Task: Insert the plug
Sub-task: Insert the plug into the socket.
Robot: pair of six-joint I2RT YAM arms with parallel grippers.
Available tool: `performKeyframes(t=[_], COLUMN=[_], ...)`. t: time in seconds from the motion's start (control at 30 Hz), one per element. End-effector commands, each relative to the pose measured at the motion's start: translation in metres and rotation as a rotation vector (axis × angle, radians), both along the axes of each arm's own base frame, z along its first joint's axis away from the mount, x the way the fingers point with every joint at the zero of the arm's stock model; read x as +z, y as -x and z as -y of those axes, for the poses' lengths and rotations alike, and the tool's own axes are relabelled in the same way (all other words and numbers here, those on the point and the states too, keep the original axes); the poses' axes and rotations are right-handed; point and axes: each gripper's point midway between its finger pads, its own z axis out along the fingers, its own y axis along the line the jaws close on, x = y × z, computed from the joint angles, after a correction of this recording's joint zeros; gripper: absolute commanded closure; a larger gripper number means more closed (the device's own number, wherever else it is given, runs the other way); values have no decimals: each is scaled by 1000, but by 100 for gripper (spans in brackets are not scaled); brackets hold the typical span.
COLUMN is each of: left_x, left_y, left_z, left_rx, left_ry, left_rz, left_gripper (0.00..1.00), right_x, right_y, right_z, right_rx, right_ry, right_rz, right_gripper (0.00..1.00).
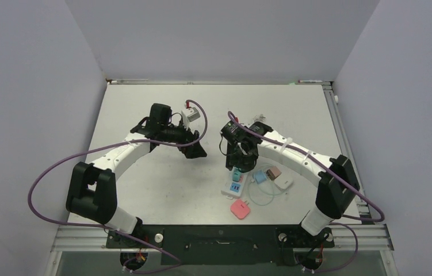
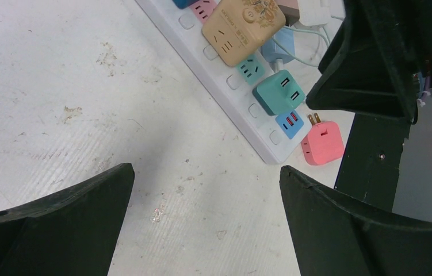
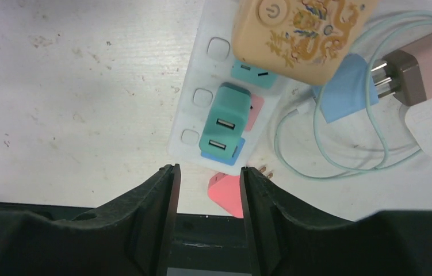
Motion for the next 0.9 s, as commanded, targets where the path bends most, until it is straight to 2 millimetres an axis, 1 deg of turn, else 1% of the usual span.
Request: performKeyframes(t=[0.0, 0.03, 0.07, 0.1, 0.17, 0.2, 0.23, 0.47, 0.53, 0.7, 0.87], left_x=[16, 15, 15, 15, 14, 14, 14, 11, 11, 9, 8], left_y=[-4, -3, -3, -4, -5, -5, -6, -8, -8, -8, -9], left_z=[-2, -2, -3, -4, -5, -5, -6, -9, -9, -10, -11], left_rx=[-25, -25, -23, -20, -13, -11, -8, 6, 7, 10, 14], left_ry=[-2, -4, -6, -9, -12, -13, -14, -25, -27, -30, -34], left_rz=[46, 47, 47, 49, 50, 48, 47, 45, 43, 37, 39], left_gripper=[4, 4, 4, 4, 4, 4, 4, 4, 4, 4, 4], right_x=[4, 5, 8, 12, 18, 19, 16, 0, -5, -17, -29], right_y=[13, 15, 13, 10, 4, 0, -2, -12, -8, -7, 2], right_z=[16, 19, 18, 16, 8, 5, 4, -4, -7, 0, 9], right_rx=[2, -1, -3, -6, -8, -9, -9, -5, 3, -15, -21], right_ry=[7, 10, -2, -31, -93, -111, -109, -122, -140, -142, -120], right_rz=[-19, -16, 1, 24, 64, 73, 71, 87, 64, 45, 15], right_gripper=[55, 55, 56, 62, 85, 93, 94, 95, 95, 95, 95])
